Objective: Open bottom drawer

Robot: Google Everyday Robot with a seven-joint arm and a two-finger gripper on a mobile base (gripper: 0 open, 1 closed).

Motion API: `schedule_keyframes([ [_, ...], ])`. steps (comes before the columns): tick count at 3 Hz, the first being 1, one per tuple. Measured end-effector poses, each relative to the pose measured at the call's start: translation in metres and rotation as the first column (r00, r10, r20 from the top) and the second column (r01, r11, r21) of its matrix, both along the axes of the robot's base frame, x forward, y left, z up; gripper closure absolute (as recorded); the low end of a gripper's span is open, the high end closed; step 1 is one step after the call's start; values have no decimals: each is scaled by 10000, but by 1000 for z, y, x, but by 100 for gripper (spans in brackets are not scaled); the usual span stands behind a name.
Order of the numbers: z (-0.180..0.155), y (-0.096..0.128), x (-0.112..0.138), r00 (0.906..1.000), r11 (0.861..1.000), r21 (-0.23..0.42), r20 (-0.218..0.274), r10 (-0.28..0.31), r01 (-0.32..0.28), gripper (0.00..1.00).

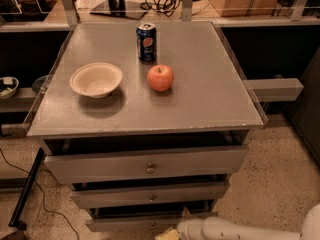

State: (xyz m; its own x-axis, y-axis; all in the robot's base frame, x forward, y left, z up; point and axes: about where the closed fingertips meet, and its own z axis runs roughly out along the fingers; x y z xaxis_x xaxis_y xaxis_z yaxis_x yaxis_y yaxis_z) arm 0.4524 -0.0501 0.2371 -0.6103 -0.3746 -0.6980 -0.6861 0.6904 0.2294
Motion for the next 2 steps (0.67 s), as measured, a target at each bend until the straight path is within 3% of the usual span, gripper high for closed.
schedule_keyframes([
  [1,0,0,0,10000,10000,-1,-5,-1,1,0],
  [2,-1,14,39,9984,9990,-161,392,-402,408,0],
])
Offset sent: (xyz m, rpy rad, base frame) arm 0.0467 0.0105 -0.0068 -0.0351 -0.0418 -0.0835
